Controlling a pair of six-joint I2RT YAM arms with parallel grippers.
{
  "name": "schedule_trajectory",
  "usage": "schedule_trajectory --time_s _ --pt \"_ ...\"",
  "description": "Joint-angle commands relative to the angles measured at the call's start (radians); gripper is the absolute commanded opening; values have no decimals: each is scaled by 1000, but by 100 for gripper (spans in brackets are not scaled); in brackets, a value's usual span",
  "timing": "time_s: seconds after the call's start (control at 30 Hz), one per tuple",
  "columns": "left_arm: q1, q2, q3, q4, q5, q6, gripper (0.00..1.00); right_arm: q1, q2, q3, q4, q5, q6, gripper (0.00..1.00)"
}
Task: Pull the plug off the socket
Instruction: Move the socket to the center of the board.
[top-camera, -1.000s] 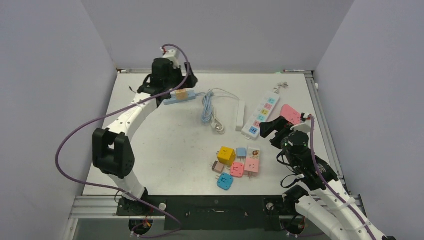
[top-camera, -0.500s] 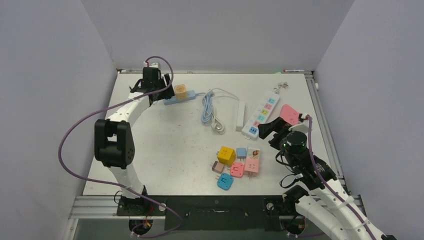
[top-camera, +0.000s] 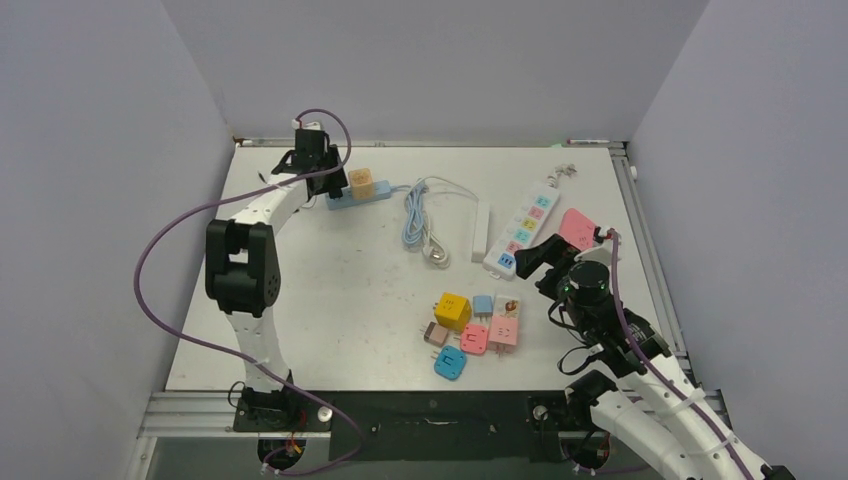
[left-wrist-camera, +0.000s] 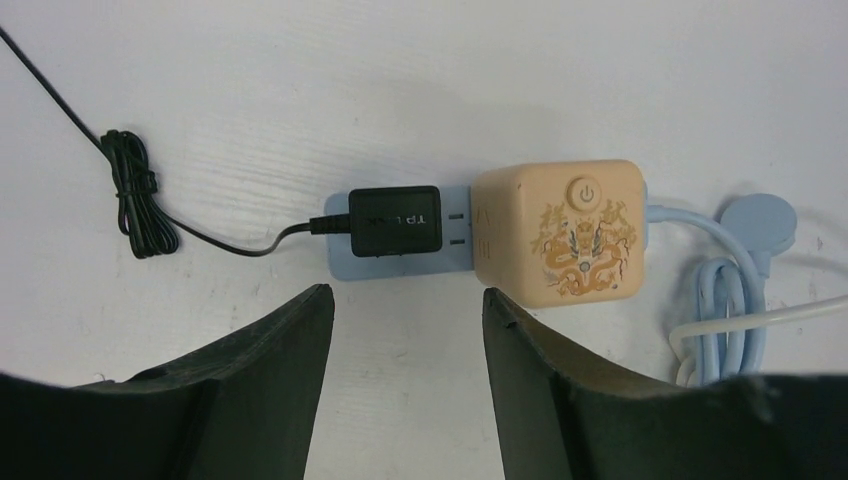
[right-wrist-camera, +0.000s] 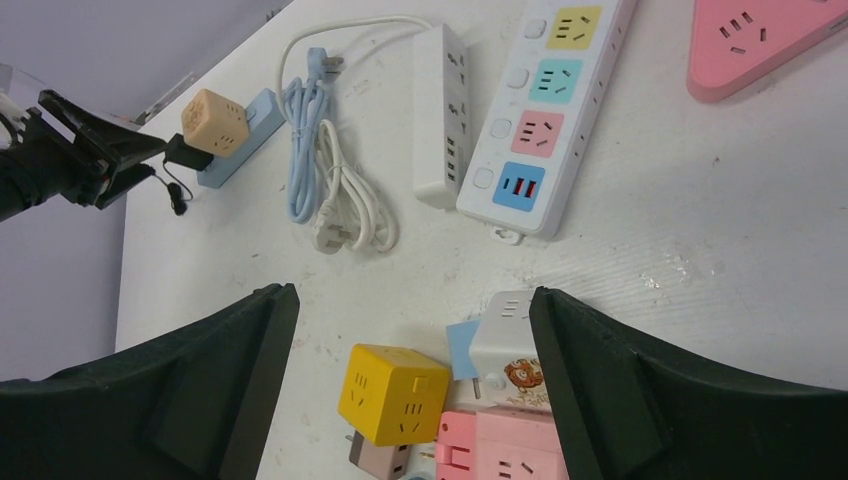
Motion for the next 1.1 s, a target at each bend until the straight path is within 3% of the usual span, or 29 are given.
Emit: schedule_trajectory --time_s 0.0,0.4,0.77,1.07 --pt "4 40 88 -11 -59 28 52 -4 -1 22 -18 13 -7 90" --pt "14 143 208 -92 -44 7 50 -5 -25 29 -45 21 -3 90" --pt "25 154 192 -67 -22 -16 49 -5 -26 27 -53 28 -5 90" --pt "34 180 201 -66 -20 -17 42 -5 -22 33 -56 30 -4 90"
